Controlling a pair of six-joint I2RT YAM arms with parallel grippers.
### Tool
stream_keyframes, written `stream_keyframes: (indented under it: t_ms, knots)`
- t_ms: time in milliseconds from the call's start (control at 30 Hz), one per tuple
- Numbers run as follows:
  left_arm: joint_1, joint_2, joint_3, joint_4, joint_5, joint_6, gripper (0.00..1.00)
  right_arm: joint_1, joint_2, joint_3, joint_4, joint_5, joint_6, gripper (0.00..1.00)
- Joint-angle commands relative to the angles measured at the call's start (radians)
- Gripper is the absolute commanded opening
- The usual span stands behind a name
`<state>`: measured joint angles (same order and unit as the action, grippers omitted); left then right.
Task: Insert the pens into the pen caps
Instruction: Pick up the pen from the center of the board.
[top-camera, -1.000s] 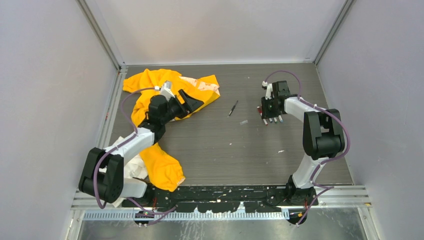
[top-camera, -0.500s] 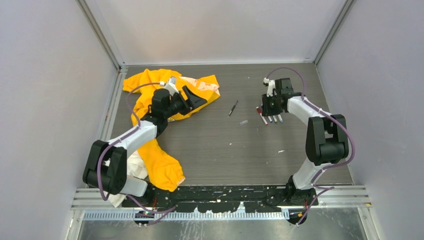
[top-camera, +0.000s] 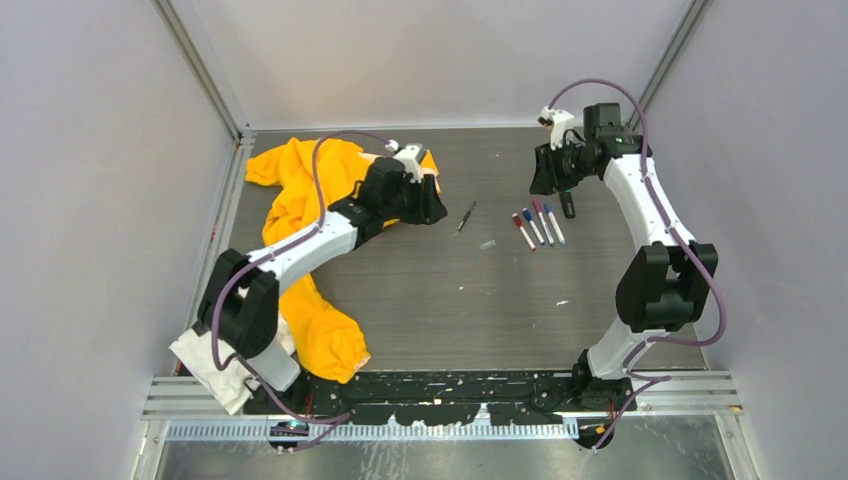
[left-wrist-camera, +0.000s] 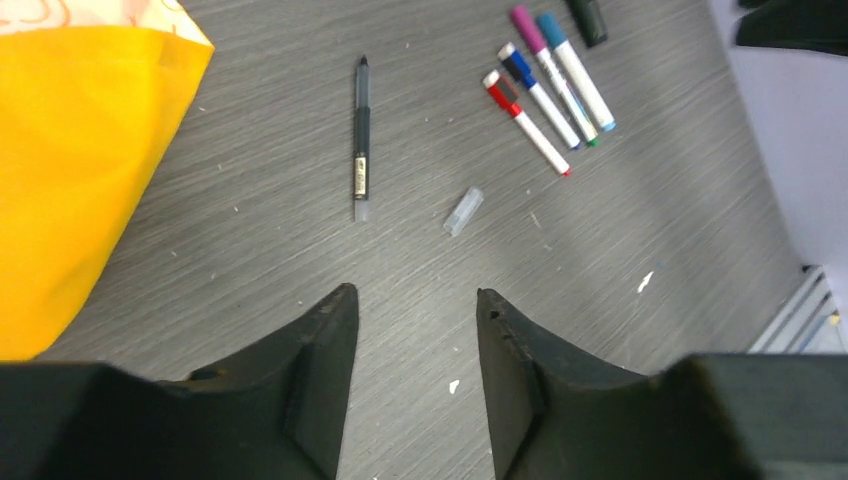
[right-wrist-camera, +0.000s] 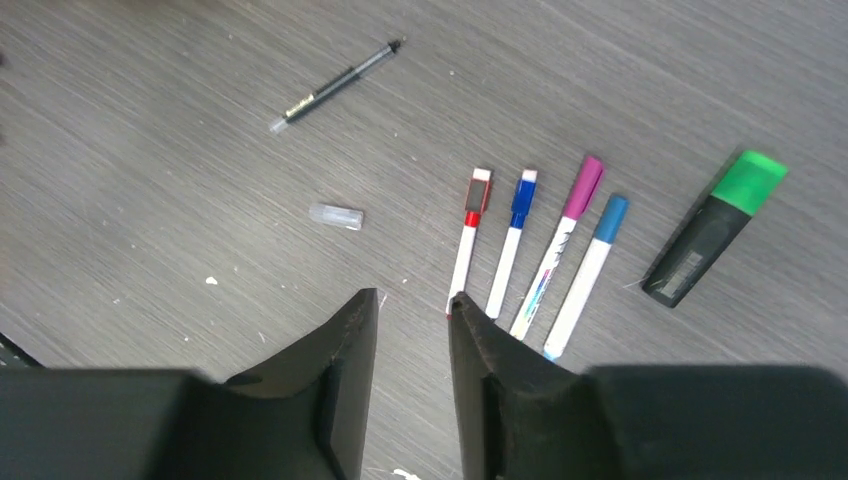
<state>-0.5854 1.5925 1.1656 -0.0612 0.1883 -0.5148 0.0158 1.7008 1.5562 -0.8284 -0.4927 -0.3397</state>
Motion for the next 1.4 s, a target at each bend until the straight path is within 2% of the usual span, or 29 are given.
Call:
stream_keyframes:
  t_ms: [0,33,67,100,167,200,333,433,667,800,1067,1367]
  knots:
    - [-0.042,0.09,0.096,-0.051,-0.063,0.163,0.45,0.003,-0.092,0.094,0.012,0.0,0.016,0.61]
    - [-0.047,0.135,0.128,-0.06,-0.049,0.171,0.41,0.002,-0.073,0.121,0.0,0.005,0.047,0.84]
    - [-0.049,0.158,0.159,-0.072,-0.039,0.172,0.41,0.002,-0.042,0.146,-0.027,-0.004,0.063,0.98]
    - [-0.05,0.202,0.189,-0.083,-0.03,0.171,0.4,0.002,0.001,0.179,-0.079,-0.033,0.058,1.0]
    - [-0.051,0.271,0.255,-0.118,-0.026,0.17,0.4,0.0,0.084,0.248,-0.19,-0.126,0.036,1.0]
    - [-0.051,0.303,0.291,-0.139,-0.028,0.17,0.4,0.0,0.089,0.229,-0.182,-0.162,0.038,1.0]
    - [-0.054,0.433,0.457,-0.239,-0.027,0.167,0.45,0.0,-0.043,-0.053,0.103,-0.185,0.12,1.0]
    - [-0.064,0.533,0.588,-0.351,-0.044,0.151,0.48,-0.002,-0.087,-0.146,0.175,-0.205,0.152,1.0]
    - [-0.101,0.705,0.832,-0.537,-0.169,0.174,0.52,-0.002,-0.108,-0.208,0.223,-0.211,0.194,0.99]
    - [-0.121,0.781,0.947,-0.611,-0.25,0.185,0.48,-0.034,-0.094,-0.212,0.237,-0.209,0.223,0.97]
    - [-0.147,0.854,1.045,-0.659,-0.251,0.197,0.34,-0.04,-0.091,-0.233,0.261,-0.213,0.251,0.91]
    - [-0.152,0.915,1.106,-0.731,-0.262,0.208,0.31,-0.042,-0.099,-0.248,0.271,-0.222,0.26,0.89]
